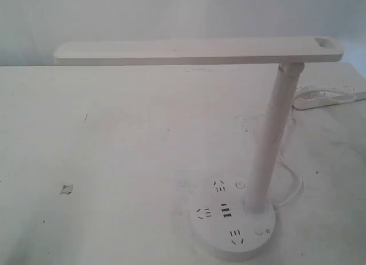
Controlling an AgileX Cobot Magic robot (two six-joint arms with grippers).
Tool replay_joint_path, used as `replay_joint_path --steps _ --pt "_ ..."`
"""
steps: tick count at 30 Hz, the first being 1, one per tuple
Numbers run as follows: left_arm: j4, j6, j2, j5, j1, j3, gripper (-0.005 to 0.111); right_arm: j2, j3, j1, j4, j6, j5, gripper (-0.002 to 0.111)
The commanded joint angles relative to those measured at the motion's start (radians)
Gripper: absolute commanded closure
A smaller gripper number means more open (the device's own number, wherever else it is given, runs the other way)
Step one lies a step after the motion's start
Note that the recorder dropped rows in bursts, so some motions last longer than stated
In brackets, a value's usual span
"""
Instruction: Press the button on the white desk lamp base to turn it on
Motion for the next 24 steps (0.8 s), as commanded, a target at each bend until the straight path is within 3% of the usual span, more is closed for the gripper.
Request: replay_joint_path --steps 1,8,12,14,15,18,24 --pt "-0.002 0.0 -0.002 0.0 -0.003 0.002 0.107 -0.006 -0.001 0.006 -0.001 -0.001 -0.006 0.108" --pt "-0.002 0.0 -0.002 0.0 -0.003 0.002 0.107 -0.006 -0.001 0.007 -0.043 -0.032 -0.054 0.108" --pt "-0.002 0.0 -0.002 0.0 -0.003 0.002 0.107 -0.006 -0.001 0.007 -0.147 -0.145 -0.261 0.108" --pt "-0.002 0.0 -0.002 0.0 -0.003 0.002 0.107 -0.006 -0.001 0.007 -0.054 -0.089 -0.484 0.108" --pt "-0.002 0.0 -0.002 0.0 -0.003 0.002 0.107 -0.006 -0.001 0.007 0.081 0.064 -0.6 0.108" --pt "-0.002 0.0 -0.002 0.0 -0.003 0.002 0.107 -0.006 -0.001 0.007 0.205 0.442 -0.763 0.108" --pt "-0.002 0.0 -0.002 0.0 -0.003 0.002 0.107 -0.006 -0.001 0.007 0.205 0.607 -0.9 0.108"
